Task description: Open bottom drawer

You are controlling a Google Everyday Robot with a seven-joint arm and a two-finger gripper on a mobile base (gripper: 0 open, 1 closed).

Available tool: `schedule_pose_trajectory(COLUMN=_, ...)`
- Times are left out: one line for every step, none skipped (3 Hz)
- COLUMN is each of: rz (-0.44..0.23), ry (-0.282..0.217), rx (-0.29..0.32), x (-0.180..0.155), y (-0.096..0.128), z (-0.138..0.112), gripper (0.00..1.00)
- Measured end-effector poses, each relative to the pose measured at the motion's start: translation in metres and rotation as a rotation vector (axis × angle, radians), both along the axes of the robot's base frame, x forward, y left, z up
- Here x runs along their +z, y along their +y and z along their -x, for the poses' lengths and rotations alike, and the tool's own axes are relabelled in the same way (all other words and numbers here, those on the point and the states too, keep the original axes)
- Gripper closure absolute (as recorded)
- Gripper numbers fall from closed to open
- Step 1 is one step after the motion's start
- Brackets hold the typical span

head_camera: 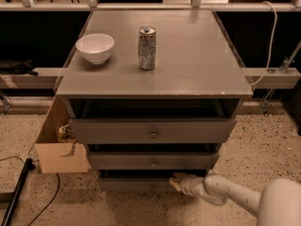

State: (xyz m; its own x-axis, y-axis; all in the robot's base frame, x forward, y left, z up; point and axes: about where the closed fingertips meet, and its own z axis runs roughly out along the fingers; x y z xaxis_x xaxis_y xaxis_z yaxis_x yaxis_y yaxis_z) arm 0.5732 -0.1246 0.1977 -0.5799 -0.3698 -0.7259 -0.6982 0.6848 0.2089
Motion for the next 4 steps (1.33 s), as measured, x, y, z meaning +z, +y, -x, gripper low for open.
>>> schedule_pose_trajectory(rz=-0.019, ry=0.009, rx=-0.011, x=0.008, y=-0.006, z=0.016, gripper=1.0)
schedule_pose_trajectory(rz=-0.046, ry=0.022, rx=-0.035, x=0.013, y=-0.022, z=0.037, gripper=1.0)
schedule_pose_trajectory(rz=-0.053, ry=0.029, rx=-0.079, x=0.012, y=-0.045, z=0.05, gripper=0.82)
schedule_pose_trajectory(rz=-0.054, ry=0.029, rx=-0.079, x=0.012, y=-0.045, z=0.05, gripper=0.57)
